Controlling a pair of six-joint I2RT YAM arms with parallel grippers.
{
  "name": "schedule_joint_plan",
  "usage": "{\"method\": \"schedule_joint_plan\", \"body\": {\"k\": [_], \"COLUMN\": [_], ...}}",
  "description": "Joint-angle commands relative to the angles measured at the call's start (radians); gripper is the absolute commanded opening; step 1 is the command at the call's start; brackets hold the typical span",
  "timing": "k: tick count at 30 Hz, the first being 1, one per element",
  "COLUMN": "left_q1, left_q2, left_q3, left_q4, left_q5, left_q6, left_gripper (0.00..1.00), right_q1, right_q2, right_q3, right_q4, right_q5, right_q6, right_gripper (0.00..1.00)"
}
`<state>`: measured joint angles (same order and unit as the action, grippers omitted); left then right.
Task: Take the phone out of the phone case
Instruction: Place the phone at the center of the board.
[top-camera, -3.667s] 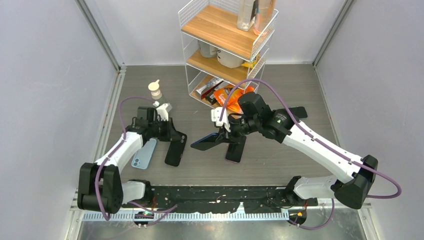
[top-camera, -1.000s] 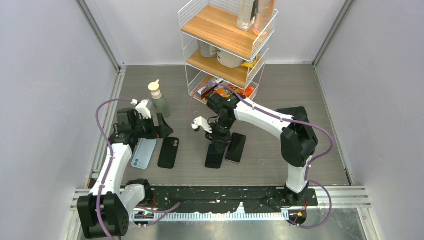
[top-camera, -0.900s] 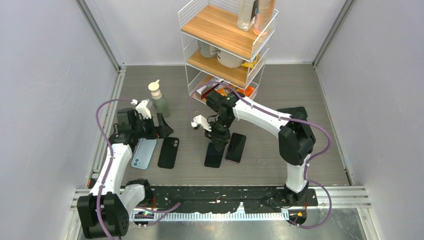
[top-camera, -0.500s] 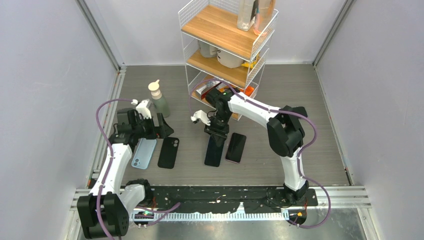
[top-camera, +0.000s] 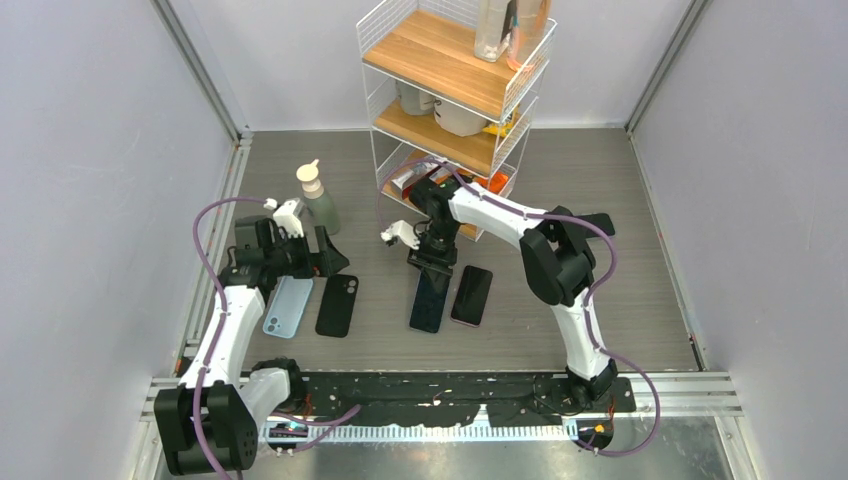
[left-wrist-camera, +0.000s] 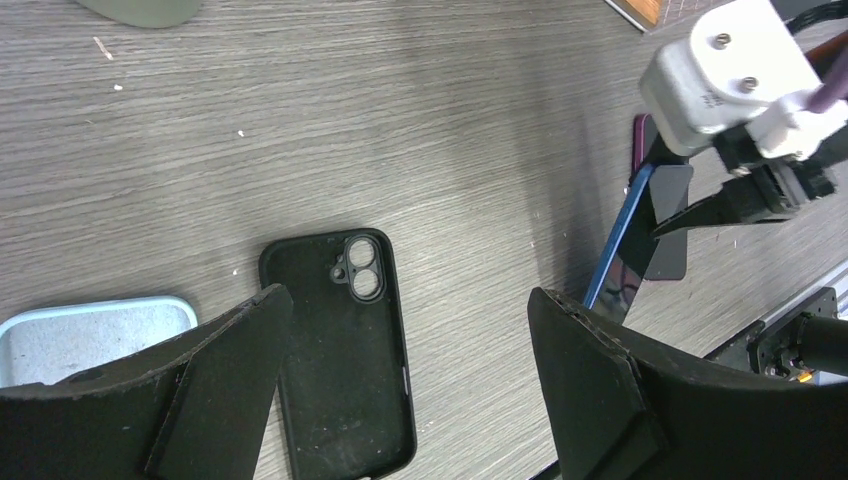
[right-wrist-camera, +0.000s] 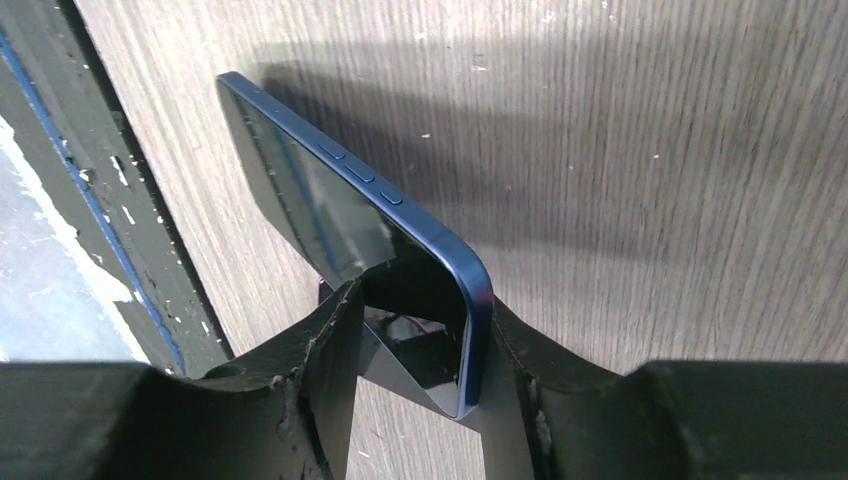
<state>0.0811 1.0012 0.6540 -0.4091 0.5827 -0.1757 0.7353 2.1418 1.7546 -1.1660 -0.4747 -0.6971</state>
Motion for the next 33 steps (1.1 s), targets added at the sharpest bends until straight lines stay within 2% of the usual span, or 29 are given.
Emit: {"method": "schedule_joint_plan", "body": {"k": [1,21,30,33], "left_q1": [0.006,0.006,0.006,0.006], "left_q2": [0.000,-0.020,-0.037,-0.050], "left_q3": [0.012,0.006,0.008,0.008], "left_q4": [0.036,0.041,0.041,0.041], "left_q5": [0.031,0.039,0.031,0.025], "left_q6": [-0.005,-0.007,-0.005,-0.004], "left_gripper": [0.92,0.92,0.92,0.92], "right_q1": [0.004,0.004,0.004,0.004], "right_q2": [0.075,0.075,-0.009,-0.069], "right_q3": [0.001,-0.014,-0.043,-0.064], "right_q4": [0.112,0.178,0.191,0.196], "right_q5": [0.231,0.345,0.359,0.357], "right_q6": [-0.051,-0.007,0.012,0.021], "right_gripper": [0.45,0.58,0.66,0.72]}}
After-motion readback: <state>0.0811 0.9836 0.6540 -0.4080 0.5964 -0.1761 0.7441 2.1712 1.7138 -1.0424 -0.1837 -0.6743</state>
